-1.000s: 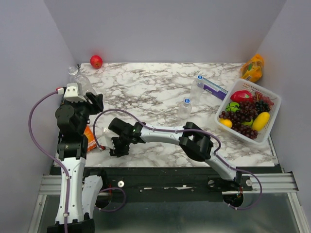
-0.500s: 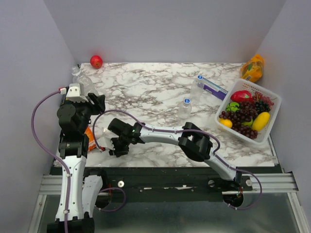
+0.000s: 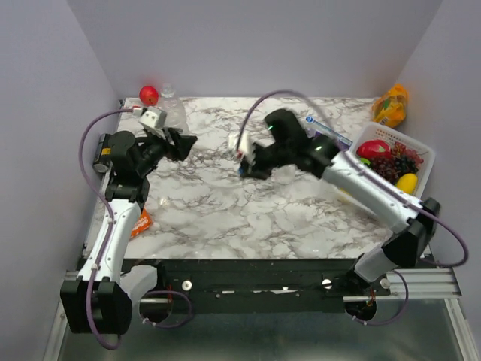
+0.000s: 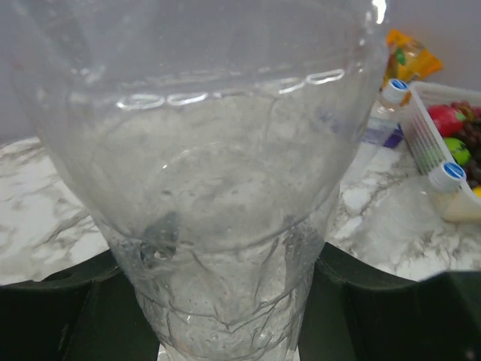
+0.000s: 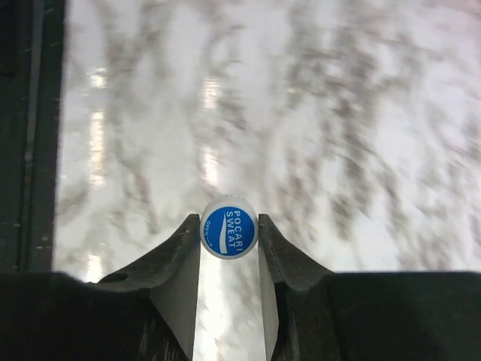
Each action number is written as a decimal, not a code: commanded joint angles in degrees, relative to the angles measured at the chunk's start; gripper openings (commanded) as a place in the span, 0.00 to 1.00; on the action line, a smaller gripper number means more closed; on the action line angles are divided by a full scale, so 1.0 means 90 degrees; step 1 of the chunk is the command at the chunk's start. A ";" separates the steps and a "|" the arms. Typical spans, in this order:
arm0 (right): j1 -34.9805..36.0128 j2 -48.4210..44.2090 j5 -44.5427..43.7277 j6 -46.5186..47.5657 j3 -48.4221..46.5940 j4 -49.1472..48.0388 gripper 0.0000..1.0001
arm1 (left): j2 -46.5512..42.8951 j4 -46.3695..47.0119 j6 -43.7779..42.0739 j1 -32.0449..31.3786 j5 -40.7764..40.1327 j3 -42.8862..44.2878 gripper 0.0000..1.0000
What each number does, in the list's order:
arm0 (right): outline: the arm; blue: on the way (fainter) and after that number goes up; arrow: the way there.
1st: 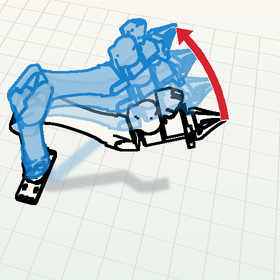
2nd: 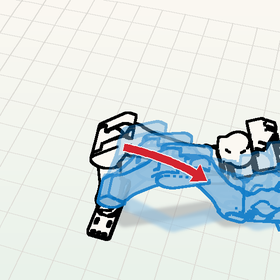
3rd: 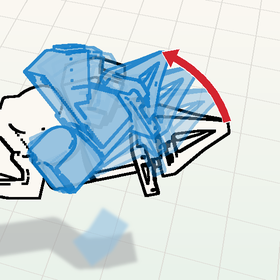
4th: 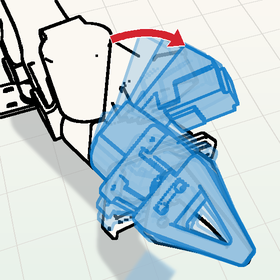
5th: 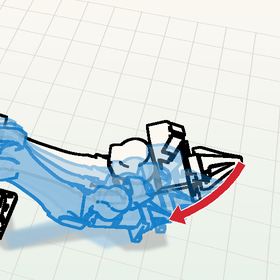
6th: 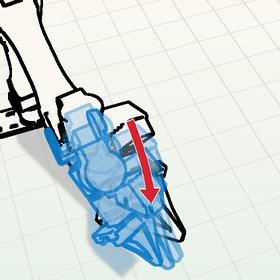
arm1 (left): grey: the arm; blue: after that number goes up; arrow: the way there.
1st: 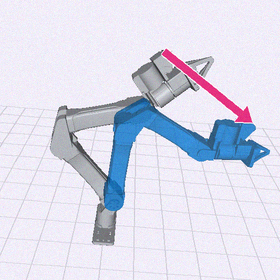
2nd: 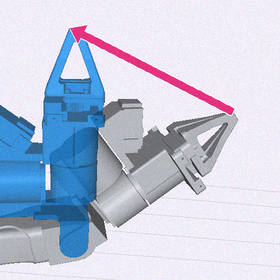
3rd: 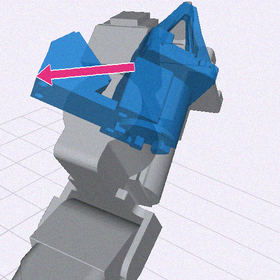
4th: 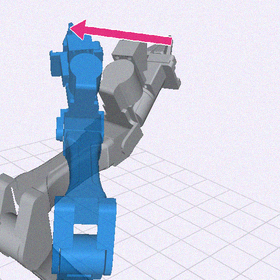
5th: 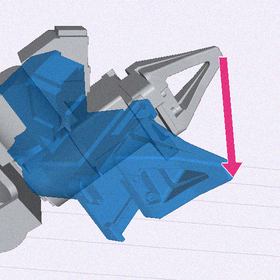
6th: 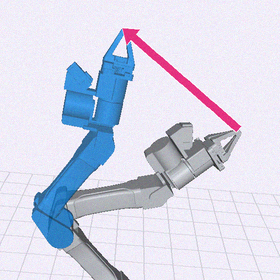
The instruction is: Screw on the bottle caps
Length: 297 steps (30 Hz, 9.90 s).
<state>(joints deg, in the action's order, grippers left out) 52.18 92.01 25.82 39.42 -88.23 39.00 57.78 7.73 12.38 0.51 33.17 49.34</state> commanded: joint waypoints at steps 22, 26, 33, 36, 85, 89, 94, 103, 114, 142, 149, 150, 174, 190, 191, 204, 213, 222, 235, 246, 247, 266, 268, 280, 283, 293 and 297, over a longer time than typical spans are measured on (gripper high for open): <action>-0.1141 -0.0174 0.2717 0.2542 -0.3195 0.5158 0.33 | 0.0316 0.3533 -0.2967 -0.4178 0.0407 -0.3597 0.00; -0.0770 -0.0213 0.2075 0.2905 -0.3000 0.5101 0.33 | 0.0718 0.4219 -0.3055 -0.4237 0.0426 -0.3734 0.00; -0.0632 -0.0126 0.1857 0.3120 -0.2775 0.5070 0.33 | 0.1021 0.5253 -0.2412 -0.4247 0.0270 -0.3832 0.00; -0.0603 -0.0038 0.1857 0.2915 -0.2804 0.4964 0.33 | 0.1090 0.5518 -0.2206 -0.4295 0.0172 -0.3813 0.00; -0.0329 0.0832 0.0910 0.2768 -0.3216 0.5373 0.34 | 0.1031 0.5518 -0.2499 -0.4325 0.0123 -0.3920 0.00; -0.0271 0.0822 0.0783 0.2730 -0.3059 0.5373 0.36 | 0.1012 0.5577 -0.2489 -0.4334 0.0065 -0.3930 0.00; -0.0242 0.0987 0.0744 0.2067 -0.3029 0.5364 0.35 | 0.1002 0.6160 -0.2226 -0.4334 -0.0491 -0.4086 0.00; -0.0242 0.1427 0.0598 0.0123 -0.3292 0.5217 0.31 | 0.0943 0.6261 -0.1875 -0.4383 -0.1507 -0.4116 0.00; -0.0593 0.2120 0.0266 -0.2337 -0.3741 0.4992 0.19 | 0.0992 0.5890 -0.0604 -0.4422 -0.2621 -0.3735 0.00; -0.0652 0.0618 -0.0867 -0.1470 -0.3587 0.4311 0.90 | 0.1403 0.4709 -0.0691 -0.4403 -0.2290 -0.3598 0.00; -0.0642 0.1055 -0.0537 -0.0806 -0.4268 0.3557 1.00 | 0.0827 0.3645 -0.1532 -0.4383 -0.1459 -0.3500 0.00; -0.0652 0.1201 -0.0207 -0.0651 -0.4434 0.3586 1.00 | 0.0797 0.3479 -0.1561 -0.4393 -0.1439 -0.3403 0.00; -0.0388 0.0539 0.0803 0.3052 -0.2942 0.4534 1.00 | 0.0621 0.2911 -0.2235 -0.4393 -0.0922 -0.3227 0.00; -0.0320 0.0412 -0.0066 0.2652 -0.2326 0.4075 1.00 | 0.0455 0.3038 -0.0868 -0.4344 -0.1068 -0.3080 0.00; -0.0310 0.0421 -0.0115 0.2613 -0.2316 0.4074 0.99 | 0.0445 0.3019 -0.0800 -0.4344 -0.1087 -0.3080 0.00; -0.0339 -0.0066 -0.0887 0.1930 -0.2033 0.4330 0.99 | 0.0192 0.3067 -0.0516 -0.4286 -0.1293 -0.3265 0.00; -0.0622 0.1006 -0.0887 0.0308 -0.4091 0.3791 0.99 | 0.0240 0.3009 -0.0975 -0.4324 -0.1059 -0.3276 0.00; -0.0545 0.1214 0.1016 0.1537 -0.4525 0.4319 1.00 | 0.0279 0.2921 -0.0985 -0.4325 -0.0980 -0.3197 0.00; -0.0486 0.1125 0.0891 0.1695 -0.4153 0.4612 0.99 | 0.0348 0.2872 -0.0868 -0.4276 -0.1126 -0.3090 0.00; -0.0486 0.0432 0.0334 0.1655 -0.3001 0.4641 0.97 | 0.0367 0.2911 -0.0438 -0.4159 -0.1419 -0.3090 0.00; -0.0486 0.0354 0.0305 0.1597 -0.2923 0.4631 0.97 | 0.0377 0.2911 -0.0448 -0.4149 -0.1429 -0.3100 0.00; -0.0691 0.1094 -0.0070 0.0191 -0.4454 0.3898 0.98 | 0.0387 0.2677 -0.1493 -0.4188 -0.0726 -0.2944 0.00; -0.0691 0.1232 0.0361 0.0200 -0.4572 0.3986 1.00 | 0.0416 0.2648 -0.1474 -0.4198 -0.0697 -0.2895 0.00; -0.0642 0.1241 0.1506 0.1450 -0.4386 0.4611 1.00 | 0.0523 0.2560 -0.1395 -0.4207 -0.0746 -0.2846 0.00; -0.0642 0.1271 0.1447 0.1499 -0.4300 0.4670 1.00 | 0.0533 0.2550 -0.1163 -0.4198 -0.0814 -0.2836 0.00; -0.0642 0.0832 0.0979 0.1285 -0.3489 0.4485 0.99 | 0.0455 0.2677 -0.0712 -0.4022 -0.1078 -0.2875 0.00; -0.0642 0.0695 0.0755 0.1197 -0.3226 0.4572 0.98 | 0.0436 0.2716 -0.0615 -0.3905 -0.1234 -0.2875 0.00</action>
<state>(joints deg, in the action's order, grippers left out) 46.04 101.03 34.63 51.94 -119.87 74.15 62.33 29.17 3.92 -36.45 24.99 22.11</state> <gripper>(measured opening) 0.985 0.640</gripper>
